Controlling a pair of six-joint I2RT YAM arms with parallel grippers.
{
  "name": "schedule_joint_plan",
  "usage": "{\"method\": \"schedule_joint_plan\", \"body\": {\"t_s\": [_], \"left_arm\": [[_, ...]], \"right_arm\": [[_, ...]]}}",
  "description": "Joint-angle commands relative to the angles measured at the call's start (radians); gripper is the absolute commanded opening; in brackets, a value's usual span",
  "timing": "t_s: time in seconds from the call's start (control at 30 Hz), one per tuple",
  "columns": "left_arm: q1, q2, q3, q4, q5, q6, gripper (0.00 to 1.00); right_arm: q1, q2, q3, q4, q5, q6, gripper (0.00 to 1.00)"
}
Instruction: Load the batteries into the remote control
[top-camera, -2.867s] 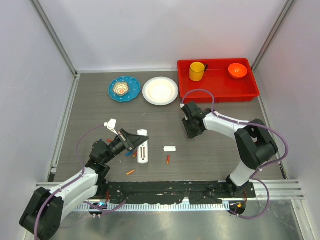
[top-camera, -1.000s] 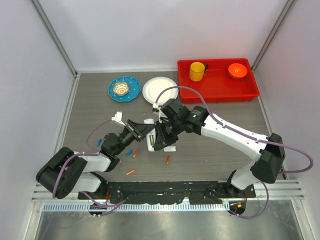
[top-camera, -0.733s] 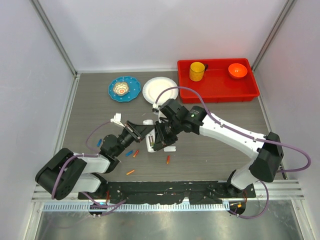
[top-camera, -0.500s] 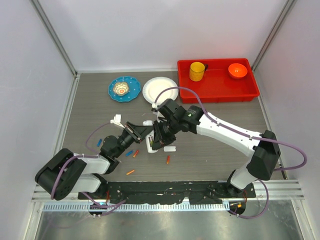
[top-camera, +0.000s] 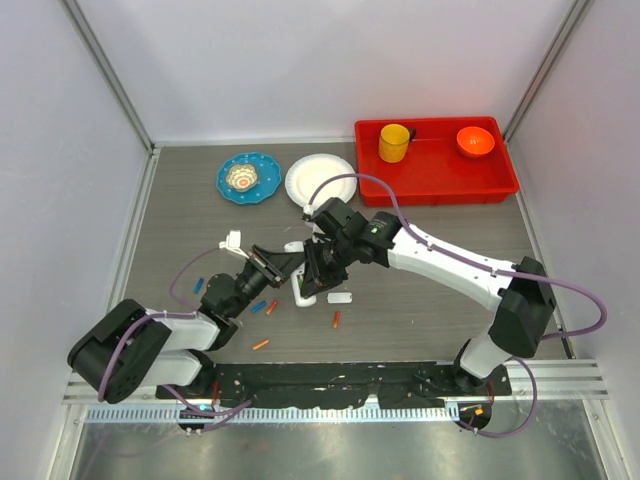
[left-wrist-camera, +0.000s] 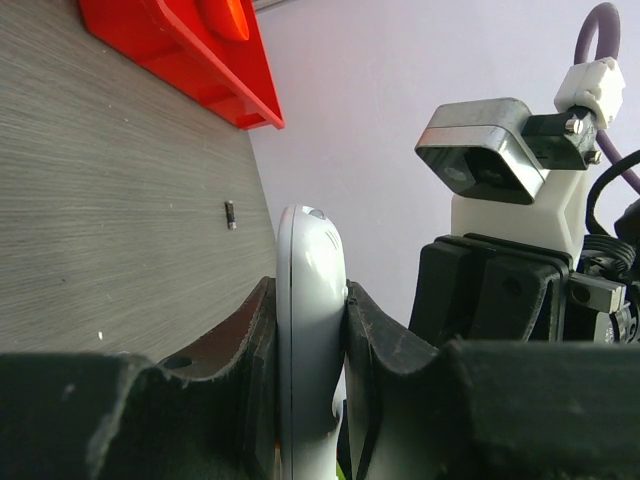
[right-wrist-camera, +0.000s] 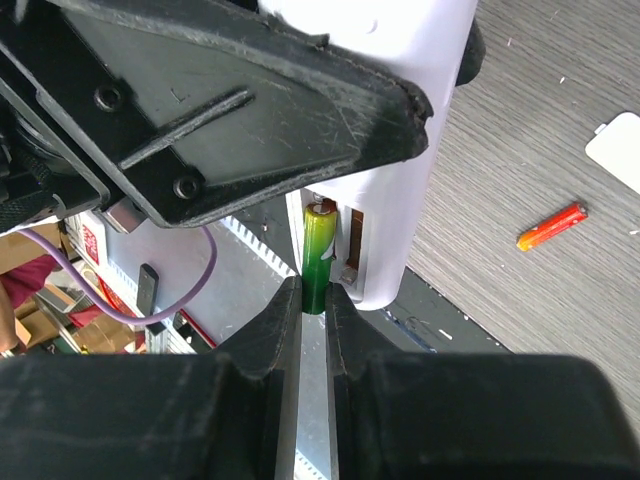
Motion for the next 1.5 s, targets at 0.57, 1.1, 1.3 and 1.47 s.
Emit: {"method": "schedule_joint_plan", "body": {"t_s": [0.57, 1.1, 1.3, 1.47], "left_arm": [[-0.058, -0.047, 0.011, 0.257, -0.037, 0.004, 0.0], [-0.12, -0.05, 0.051, 0.257, -0.056, -0.026, 0.0], [-0.122, -0.051, 0.046, 0.257, -0.062, -0.019, 0.0], [-0.122, -0.047, 0.043, 0.257, -0.071, -0.008, 0.0]], "right_arm": [[0.005, 0.029, 0.014, 0.112, 0.111, 0.068, 0.01], [0.002, 0.077, 0.026, 0.106, 0.17, 0.031, 0.13], [0.002, 0.081, 0.032, 0.101, 0.163, 0.021, 0.25], [0.002, 0.078, 0.037, 0.081, 0.146, 0.01, 0.31]]}}
